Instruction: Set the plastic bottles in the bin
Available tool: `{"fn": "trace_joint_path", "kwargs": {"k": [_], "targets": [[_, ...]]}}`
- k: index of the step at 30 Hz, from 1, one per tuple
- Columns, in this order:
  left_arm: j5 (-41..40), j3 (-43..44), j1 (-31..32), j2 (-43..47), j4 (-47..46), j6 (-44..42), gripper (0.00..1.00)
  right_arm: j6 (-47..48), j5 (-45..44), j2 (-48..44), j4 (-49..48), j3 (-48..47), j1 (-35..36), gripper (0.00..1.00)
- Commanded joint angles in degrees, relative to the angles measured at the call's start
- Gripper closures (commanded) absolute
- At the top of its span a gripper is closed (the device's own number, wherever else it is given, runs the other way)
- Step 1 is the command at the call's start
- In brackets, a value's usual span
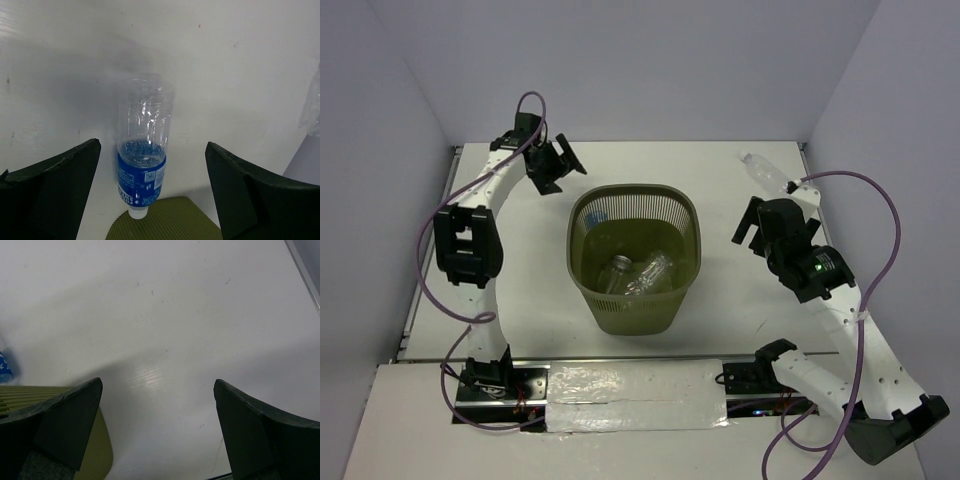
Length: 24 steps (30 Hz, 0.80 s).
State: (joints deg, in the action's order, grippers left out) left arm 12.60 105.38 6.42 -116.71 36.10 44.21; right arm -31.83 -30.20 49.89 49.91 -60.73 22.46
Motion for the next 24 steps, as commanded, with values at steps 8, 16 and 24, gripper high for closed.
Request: {"fn": "trace_joint_path", "kwargs": {"k": [8,16,24], "targets": [[0.6,7.4,5.7,-11.3,2.6,-1.4,0.0,0.1,0.7,1.4,-0.6,-1.7,-0.2,0.0],[-8.8,1.1,9.5,-13.0,2.6,-0.1,0.01,-0.2,0.8,1.2,-0.5,-1.3,-0.3,0.0],[-15.4,0.8,10.6,-13.4,4.0,-1.5,0.2,-0.6,0.7,0.3,-0.5,-1.2,-0.3,0.0]]}}
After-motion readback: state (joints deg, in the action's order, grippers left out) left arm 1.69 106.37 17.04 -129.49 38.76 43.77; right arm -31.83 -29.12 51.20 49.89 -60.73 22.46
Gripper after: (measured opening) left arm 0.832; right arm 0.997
